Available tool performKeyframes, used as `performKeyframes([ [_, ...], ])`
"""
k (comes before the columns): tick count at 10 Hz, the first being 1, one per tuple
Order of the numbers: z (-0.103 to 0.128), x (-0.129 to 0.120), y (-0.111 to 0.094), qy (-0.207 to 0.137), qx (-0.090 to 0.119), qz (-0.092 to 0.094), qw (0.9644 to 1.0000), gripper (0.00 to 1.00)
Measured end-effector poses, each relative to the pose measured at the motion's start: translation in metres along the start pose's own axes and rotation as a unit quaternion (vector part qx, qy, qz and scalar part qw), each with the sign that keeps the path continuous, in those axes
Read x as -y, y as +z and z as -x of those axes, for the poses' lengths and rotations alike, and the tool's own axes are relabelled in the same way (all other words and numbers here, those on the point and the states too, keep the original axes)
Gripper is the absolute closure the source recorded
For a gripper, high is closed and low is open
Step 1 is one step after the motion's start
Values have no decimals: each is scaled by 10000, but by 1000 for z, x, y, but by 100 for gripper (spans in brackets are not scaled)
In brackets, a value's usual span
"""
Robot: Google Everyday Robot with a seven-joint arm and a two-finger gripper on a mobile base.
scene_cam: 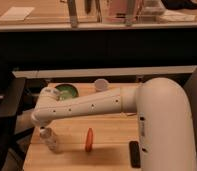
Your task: Knock the bottle over
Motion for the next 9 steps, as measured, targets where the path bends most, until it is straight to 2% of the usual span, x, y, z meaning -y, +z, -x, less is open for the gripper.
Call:
performKeyframes([
  [9, 6, -13, -10, 70, 59, -43, 9999, 100],
])
